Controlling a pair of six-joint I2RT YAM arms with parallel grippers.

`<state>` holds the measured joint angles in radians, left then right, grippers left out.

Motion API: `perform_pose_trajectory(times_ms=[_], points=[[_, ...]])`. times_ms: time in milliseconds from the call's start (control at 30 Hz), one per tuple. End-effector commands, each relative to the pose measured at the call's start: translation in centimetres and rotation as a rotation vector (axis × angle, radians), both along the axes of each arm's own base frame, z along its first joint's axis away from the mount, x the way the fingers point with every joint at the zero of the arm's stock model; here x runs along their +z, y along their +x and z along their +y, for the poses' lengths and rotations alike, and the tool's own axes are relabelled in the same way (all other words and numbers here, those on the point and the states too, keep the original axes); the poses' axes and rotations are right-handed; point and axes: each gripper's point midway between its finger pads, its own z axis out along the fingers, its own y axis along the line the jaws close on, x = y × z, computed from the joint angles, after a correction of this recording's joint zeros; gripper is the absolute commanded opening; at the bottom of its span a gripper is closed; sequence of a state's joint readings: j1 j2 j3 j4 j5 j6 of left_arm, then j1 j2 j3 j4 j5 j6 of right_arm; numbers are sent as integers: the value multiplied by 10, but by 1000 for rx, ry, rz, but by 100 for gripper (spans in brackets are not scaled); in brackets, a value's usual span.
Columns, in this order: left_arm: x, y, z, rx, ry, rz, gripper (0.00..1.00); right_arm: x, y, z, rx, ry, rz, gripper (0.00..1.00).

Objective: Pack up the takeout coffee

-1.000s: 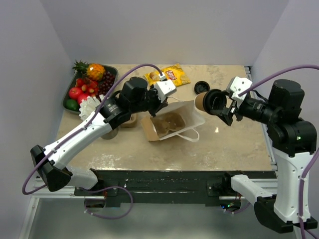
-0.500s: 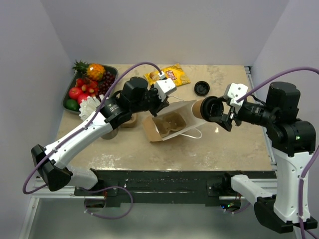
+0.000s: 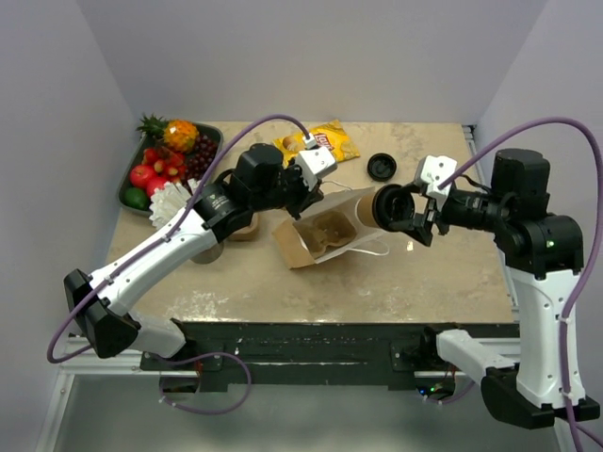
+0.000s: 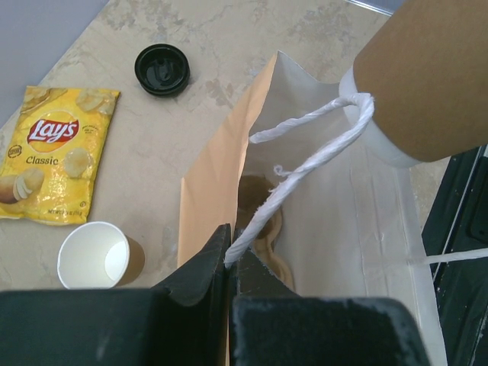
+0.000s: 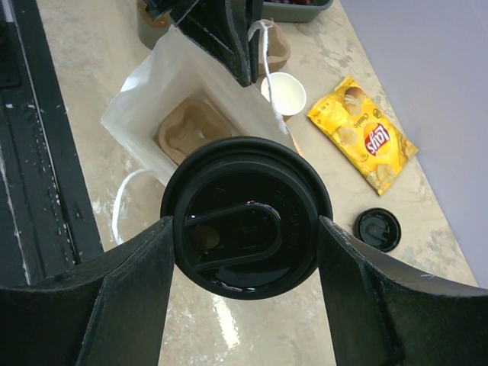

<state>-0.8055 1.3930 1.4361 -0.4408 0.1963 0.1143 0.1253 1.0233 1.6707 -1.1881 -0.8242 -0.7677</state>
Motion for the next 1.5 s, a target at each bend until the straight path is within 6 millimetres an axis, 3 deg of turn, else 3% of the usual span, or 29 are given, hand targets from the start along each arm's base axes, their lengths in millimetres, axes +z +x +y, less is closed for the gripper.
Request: perform_pose_trajectory(times_ms=[0,100,333,567,767,967,1300,1467], points=[[38,3,-12,-16,-103,-53,0,-8,5,9,55,-8,-13,0],[40,3,-14,-23,-113,-50,0,-20,11,14,60,-24,1,0],[43,-3,-18,-62,-121,-52,0,-50,13,48,110,-69,9,0],[38,-20,-12,-110,-124,-53,0,-96,8,51,88,-132,44,0],[38,-42,-7,-196,-185,-124,0,-121,-6,44,140,-202,-1,0],[22,-56,-13,-269,-191,-109,0,-134,-9,47,227,-271,-110,0],[12,-59,-26,-262,-228,-85,0,-149,-17,92,377,-303,-184,0],[12,-58,-28,-261,-242,-73,0,-143,-4,103,306,-297,-235,0]])
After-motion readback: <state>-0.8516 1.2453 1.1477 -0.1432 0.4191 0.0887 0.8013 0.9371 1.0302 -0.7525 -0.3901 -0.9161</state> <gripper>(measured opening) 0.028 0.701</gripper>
